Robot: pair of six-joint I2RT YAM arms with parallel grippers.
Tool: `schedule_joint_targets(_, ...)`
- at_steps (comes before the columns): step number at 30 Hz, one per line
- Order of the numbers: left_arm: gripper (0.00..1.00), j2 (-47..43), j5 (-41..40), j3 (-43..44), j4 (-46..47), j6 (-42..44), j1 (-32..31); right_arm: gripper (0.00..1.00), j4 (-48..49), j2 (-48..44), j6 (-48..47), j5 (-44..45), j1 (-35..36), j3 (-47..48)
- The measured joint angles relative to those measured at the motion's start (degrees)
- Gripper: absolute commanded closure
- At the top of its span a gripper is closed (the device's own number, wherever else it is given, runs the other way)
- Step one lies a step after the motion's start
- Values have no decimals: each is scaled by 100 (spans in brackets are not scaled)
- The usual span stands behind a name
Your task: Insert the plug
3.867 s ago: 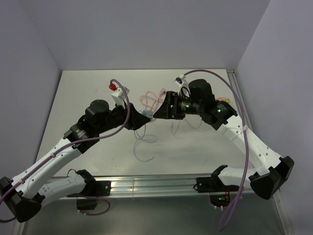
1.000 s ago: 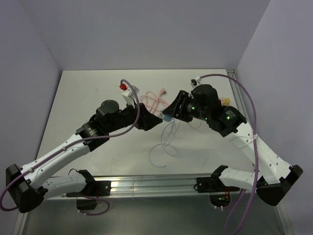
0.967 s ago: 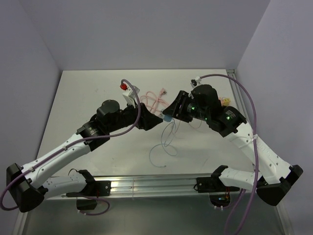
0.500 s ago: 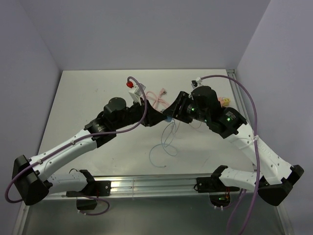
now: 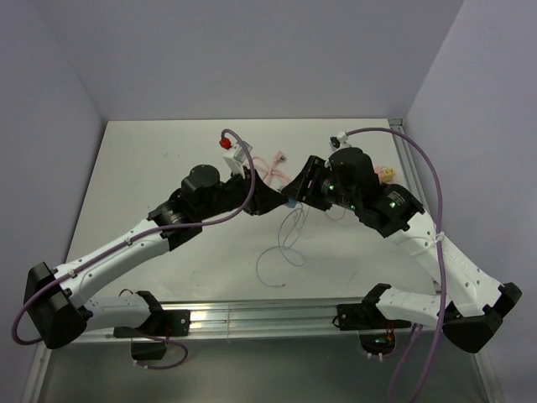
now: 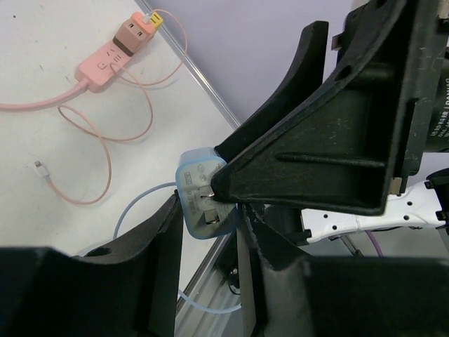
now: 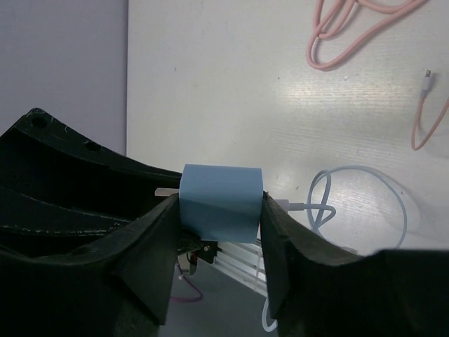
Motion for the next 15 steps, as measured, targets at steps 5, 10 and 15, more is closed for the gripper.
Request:
schedule_joint_targets(5,100,-153,-7,-186,9,0,-13,16,-295,22,-402,105,111,415)
schedule_joint_targets(10,100,-553,92,-566,96,-39,11,25,-573,-144,-911,238,125,577)
schedule_joint_targets(15,100,-868,798,-940,544,-356,380,26,-1388,-142,-1228,1104,125,608)
